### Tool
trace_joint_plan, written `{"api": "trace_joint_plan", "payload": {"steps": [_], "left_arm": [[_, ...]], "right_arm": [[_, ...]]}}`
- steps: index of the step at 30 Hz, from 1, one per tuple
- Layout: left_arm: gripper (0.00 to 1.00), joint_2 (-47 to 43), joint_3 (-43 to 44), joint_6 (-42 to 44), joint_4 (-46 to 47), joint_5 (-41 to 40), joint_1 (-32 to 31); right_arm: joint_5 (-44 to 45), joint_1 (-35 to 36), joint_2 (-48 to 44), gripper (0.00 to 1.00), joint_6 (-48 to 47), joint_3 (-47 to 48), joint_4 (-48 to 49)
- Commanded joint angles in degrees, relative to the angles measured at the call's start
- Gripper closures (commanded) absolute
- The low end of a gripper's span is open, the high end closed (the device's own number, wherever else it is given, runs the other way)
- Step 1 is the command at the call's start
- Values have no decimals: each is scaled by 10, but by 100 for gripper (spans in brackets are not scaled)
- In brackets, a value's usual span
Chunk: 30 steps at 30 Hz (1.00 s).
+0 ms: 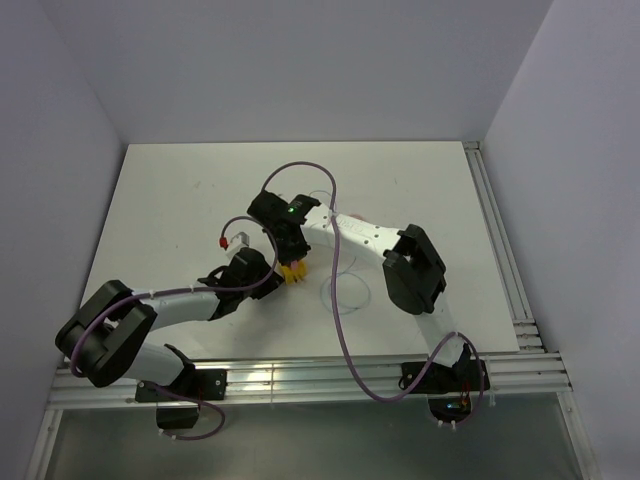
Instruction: Insert the plug
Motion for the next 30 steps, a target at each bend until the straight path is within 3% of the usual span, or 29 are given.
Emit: {"api": "trace_joint_plan", "payload": {"steps": [1,23,30], "left_arm": [[67,9,12,5,35,1,-2],[67,11,11,4,33,-5,-2],[62,-2,12,4,20,-11,-2]], "right_arm": [[-35,3,36,100,10,-2,17],[5,-11,47,100,36,-117,104],[-4,-11,12,100,33,-139,140]]}}
